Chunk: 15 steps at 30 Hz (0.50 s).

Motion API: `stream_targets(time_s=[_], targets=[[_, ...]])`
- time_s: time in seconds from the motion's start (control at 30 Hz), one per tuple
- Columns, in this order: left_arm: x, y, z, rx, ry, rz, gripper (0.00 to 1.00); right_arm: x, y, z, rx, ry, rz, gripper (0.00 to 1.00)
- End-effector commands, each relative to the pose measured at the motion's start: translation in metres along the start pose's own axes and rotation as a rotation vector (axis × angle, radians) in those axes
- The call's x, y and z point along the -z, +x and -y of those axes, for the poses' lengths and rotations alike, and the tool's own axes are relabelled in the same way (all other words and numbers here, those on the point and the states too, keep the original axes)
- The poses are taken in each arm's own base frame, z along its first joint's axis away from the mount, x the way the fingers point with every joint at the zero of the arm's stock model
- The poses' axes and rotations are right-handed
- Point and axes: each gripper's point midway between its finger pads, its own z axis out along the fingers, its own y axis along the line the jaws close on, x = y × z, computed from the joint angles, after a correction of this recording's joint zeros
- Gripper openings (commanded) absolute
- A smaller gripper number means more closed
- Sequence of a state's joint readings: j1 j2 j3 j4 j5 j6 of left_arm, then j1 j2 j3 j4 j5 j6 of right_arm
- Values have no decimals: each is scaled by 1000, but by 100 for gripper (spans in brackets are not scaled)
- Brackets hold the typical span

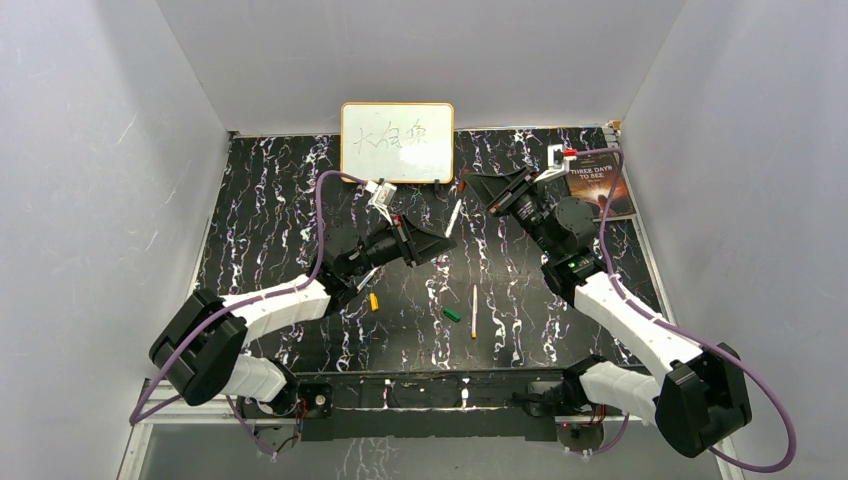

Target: Insert the pens into the pen caps

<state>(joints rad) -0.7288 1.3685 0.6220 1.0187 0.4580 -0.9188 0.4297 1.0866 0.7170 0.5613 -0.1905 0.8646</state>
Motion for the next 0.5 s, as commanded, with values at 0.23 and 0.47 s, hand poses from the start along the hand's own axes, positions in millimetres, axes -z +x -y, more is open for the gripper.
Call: stream_targets(time_s=[0.23, 0.47], targets=[[-1, -21, 29, -85, 80, 54, 0, 4, -19, -25, 13, -87, 60, 0], [-2, -26, 36, -96, 93, 57, 0, 6, -15, -21, 13, -79, 51, 0]])
